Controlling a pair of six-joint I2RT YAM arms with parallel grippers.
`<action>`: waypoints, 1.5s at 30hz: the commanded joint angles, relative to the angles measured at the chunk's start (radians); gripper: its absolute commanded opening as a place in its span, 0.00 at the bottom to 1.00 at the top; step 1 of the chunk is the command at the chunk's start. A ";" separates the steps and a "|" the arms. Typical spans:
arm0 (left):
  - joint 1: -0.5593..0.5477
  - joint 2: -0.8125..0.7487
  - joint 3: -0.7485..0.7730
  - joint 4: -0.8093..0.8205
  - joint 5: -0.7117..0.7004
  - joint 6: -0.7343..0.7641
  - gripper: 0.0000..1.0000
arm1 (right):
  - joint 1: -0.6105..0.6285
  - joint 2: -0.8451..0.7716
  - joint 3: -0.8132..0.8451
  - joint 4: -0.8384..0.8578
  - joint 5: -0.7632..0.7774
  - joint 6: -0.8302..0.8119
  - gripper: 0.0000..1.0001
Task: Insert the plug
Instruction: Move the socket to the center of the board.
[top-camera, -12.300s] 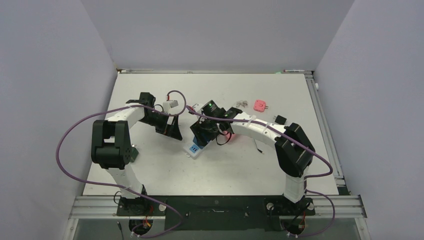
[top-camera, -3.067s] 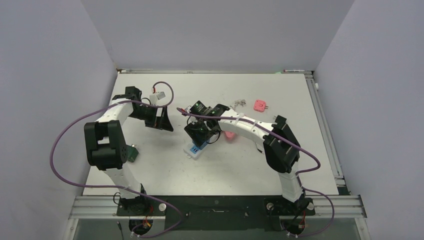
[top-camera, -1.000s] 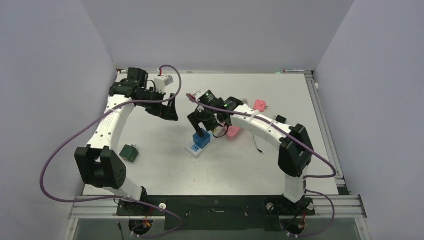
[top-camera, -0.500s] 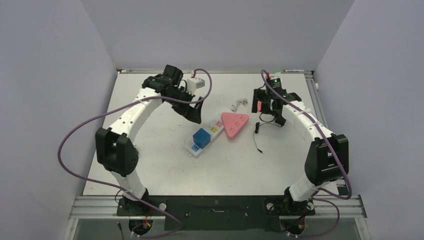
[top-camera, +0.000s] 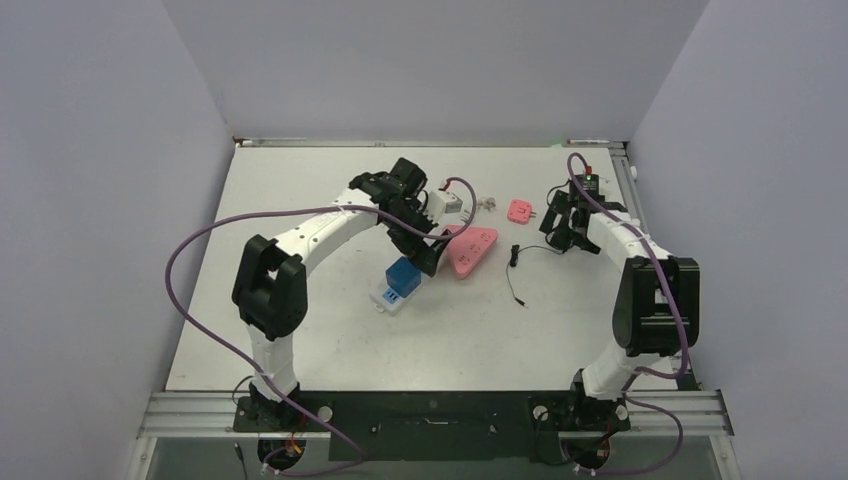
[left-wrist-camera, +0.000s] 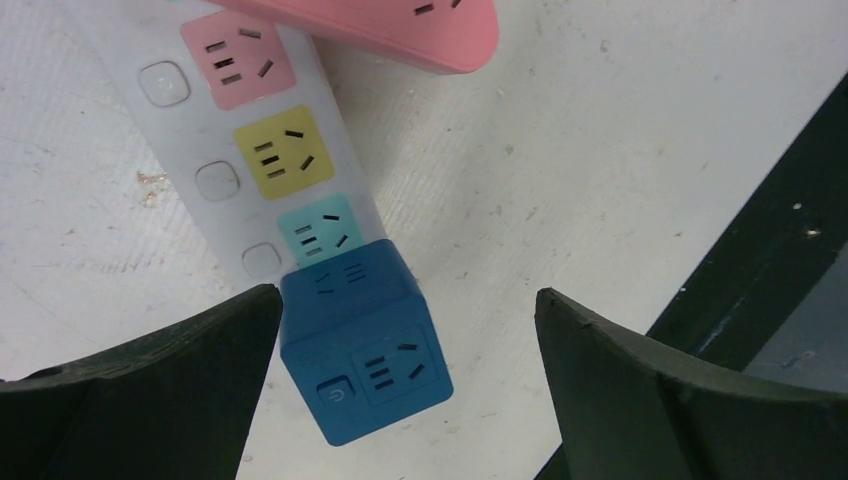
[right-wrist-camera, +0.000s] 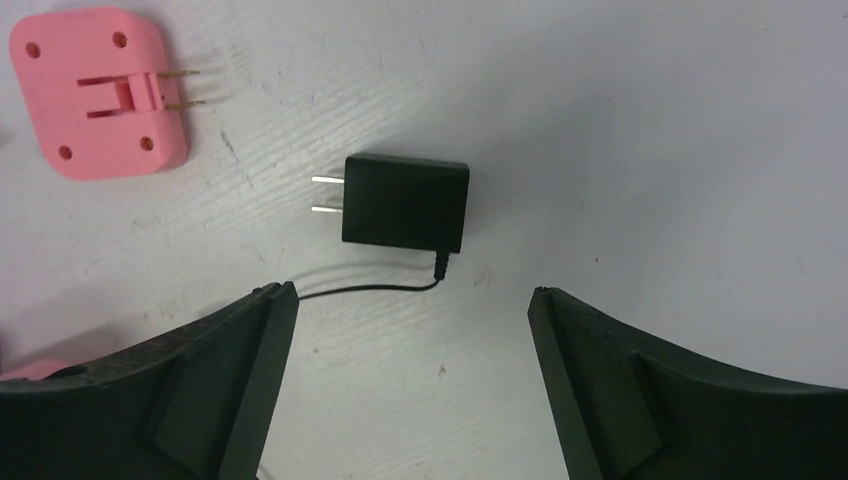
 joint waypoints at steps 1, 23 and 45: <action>-0.003 -0.014 -0.047 0.055 -0.100 0.066 0.96 | -0.007 0.087 0.059 0.088 0.068 0.036 0.92; 0.143 -0.117 -0.233 0.089 -0.218 0.226 0.98 | -0.007 0.215 0.091 0.197 0.085 0.052 0.51; 0.180 -0.136 -0.022 -0.049 -0.022 0.194 0.96 | 0.116 0.017 -0.092 0.241 0.010 0.054 0.34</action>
